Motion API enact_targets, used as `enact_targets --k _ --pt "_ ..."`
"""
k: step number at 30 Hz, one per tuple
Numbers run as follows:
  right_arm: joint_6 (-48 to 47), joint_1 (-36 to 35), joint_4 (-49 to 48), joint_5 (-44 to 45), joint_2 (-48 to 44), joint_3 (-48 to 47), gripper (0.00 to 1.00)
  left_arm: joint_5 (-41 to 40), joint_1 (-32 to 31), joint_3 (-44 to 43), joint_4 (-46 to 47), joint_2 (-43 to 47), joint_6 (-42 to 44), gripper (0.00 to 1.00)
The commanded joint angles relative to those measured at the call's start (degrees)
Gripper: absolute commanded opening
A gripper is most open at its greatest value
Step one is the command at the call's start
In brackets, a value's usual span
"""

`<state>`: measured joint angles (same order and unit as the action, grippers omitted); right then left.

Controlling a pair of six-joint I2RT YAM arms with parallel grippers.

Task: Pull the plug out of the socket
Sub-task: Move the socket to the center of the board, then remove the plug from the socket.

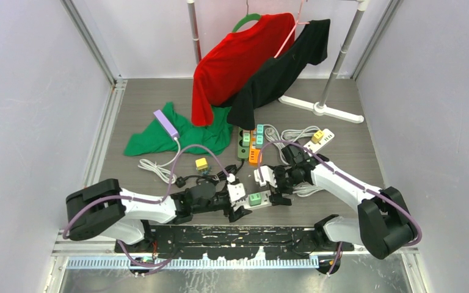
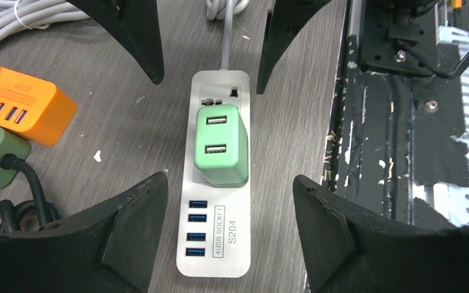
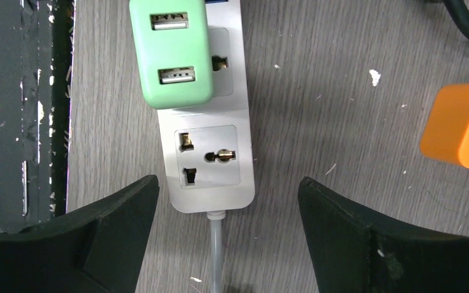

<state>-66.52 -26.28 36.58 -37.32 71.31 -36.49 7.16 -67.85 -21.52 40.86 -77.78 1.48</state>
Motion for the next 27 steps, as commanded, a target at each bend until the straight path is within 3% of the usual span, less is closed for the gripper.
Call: enact_targets --k 1,13,27 --pt "-1.86 -1.54 -0.44 2.05 -0.12 0.11 0.87 1.08 -0.01 -3.29 6.73 -3.02 0.76 0.7" --pt "-0.31 -8.28 -2.1 7.73 1.72 -0.38 0.73 2.77 0.0 -5.5 8.94 -8.22 -0.37 0.59" --pt "0.43 -8.78 -1.38 6.95 1.44 -0.86 0.59 2.94 -0.01 -6.41 12.24 -11.89 -2.27 0.4"
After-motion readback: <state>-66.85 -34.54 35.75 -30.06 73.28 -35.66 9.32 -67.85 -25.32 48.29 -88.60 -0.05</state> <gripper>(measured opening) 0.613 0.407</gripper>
